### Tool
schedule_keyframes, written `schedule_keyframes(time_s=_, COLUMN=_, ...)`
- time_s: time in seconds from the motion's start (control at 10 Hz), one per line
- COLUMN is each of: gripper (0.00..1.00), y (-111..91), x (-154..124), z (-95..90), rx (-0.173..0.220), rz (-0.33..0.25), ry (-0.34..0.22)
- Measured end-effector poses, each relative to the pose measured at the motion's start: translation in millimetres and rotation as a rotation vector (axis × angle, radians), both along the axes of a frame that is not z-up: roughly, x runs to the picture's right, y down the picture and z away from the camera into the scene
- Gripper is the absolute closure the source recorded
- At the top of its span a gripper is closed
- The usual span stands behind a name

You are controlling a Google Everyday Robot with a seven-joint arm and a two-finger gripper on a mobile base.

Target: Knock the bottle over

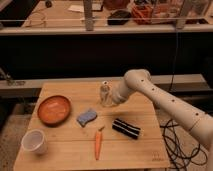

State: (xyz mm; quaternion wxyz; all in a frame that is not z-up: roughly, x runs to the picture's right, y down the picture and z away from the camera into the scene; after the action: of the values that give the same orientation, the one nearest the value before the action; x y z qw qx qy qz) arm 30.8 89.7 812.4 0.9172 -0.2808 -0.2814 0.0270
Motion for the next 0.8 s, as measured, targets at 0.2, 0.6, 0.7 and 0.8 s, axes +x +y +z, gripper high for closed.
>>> schedule_keyframes(time_s=0.2, gripper=0.97, y=2, x=2, z=2.2, rx=-0.002, rz=0.019, ry=-0.028)
schedule_keyframes(time_s=0.6, gripper=0.97, y=1, x=-1, z=11.2, rx=-0.004, rz=0.043, ry=-0.051)
schedule_keyframes(time_s=0.7, gripper=0.97, y=-2, x=-2, z=14.2, rx=-0.002, rz=0.046, ry=-0.054)
schedule_keyframes(time_s=0.8, gripper=0.97, y=-7, x=-4, z=18.6, rx=0.003, rz=0.046, ry=-0.057)
